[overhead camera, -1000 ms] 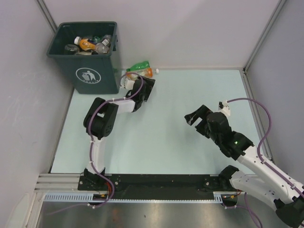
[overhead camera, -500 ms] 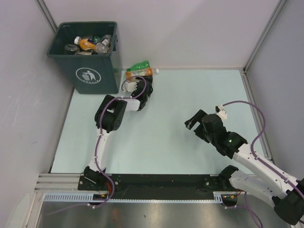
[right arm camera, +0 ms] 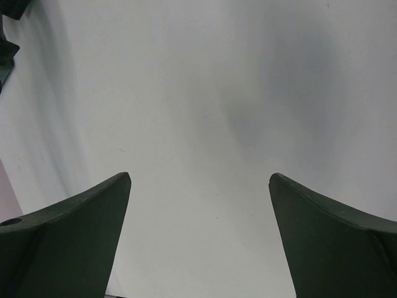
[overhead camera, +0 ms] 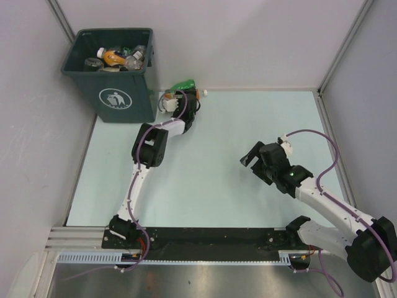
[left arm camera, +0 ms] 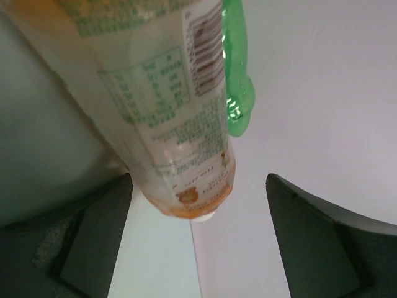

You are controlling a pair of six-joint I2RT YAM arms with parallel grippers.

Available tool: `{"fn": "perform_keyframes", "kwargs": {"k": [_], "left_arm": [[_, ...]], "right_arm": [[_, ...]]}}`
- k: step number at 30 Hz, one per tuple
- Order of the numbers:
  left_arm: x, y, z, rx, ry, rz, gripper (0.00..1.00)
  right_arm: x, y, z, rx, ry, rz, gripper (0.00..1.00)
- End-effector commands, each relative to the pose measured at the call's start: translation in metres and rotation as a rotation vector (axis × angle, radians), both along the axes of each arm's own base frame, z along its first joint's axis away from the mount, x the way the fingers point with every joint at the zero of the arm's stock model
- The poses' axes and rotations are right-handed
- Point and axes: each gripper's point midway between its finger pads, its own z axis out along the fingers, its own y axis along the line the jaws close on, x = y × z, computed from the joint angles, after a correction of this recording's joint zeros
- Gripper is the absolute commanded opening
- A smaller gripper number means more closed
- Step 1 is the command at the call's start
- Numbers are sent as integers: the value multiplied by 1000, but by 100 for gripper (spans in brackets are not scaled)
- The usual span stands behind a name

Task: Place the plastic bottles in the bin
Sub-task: Pick up the plastic bottle from the corner of the board.

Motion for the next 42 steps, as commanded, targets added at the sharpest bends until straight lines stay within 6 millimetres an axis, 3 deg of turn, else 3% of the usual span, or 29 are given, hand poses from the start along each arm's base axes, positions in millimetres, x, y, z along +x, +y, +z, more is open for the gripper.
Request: {"fn": "perform_keyframes", "kwargs": {"k": [1,6,11,12,13,14,18,21,22,23,25,26,28,29,30,31,32,33,34,38,42], "left_arm": [[14,15,-9,-8,32,41,94],[21,19,-21,-1,41,34,86],[19,17,-19,40,36,-8,57],[18,16,-4,39,18,-13,51],[12,19,-10,55,28,-17,48],[8,16,-4,71,23,-25,46],[-14,14,29,197,-5,-18,46],[-35,11,56,241,-39,-19,45],[-45,12,50,257,-29,-22,45],[-54,7,77,256,-68,-27,45],[-73,7,78,304,-66,-38,44],[-85,1,108,305,-109,-44,44],[-108,0,112,362,-104,-60,45],[-122,-6,135,370,-141,-78,45],[-132,-7,143,405,-147,-89,46],[-146,-6,134,435,-131,-109,47],[-159,-13,138,454,-139,-134,47],[-172,-10,164,476,-179,-139,48],[-187,-13,154,507,-168,-174,48],[-223,-10,178,632,-232,-298,48],[-263,5,215,790,-285,-391,49]], "right_arm": [[10,6,2,34,-14,6,99],[16,9,-1,48,-12,4,98],[17,14,-5,64,7,5,96],[16,14,-6,64,11,5,96],[16,15,-6,67,13,6,96],[14,14,-6,64,17,7,95],[12,13,0,64,-2,9,95],[10,12,8,68,-28,10,95],[8,11,9,67,-29,13,95],[7,10,11,64,-36,9,95],[2,6,16,55,-46,7,95],[0,4,18,51,-52,7,95],[-7,-2,23,43,-66,-2,95],[-10,-4,24,40,-71,-1,95],[-13,-6,25,41,-73,-4,95],[-17,-11,31,46,-89,-11,95],[-21,-12,32,49,-95,-10,95],[-24,-14,32,53,-98,-10,95],[-29,-17,37,66,-114,-16,95],[-42,-22,43,93,-146,-10,95],[-50,-26,46,118,-177,-8,95]]}}
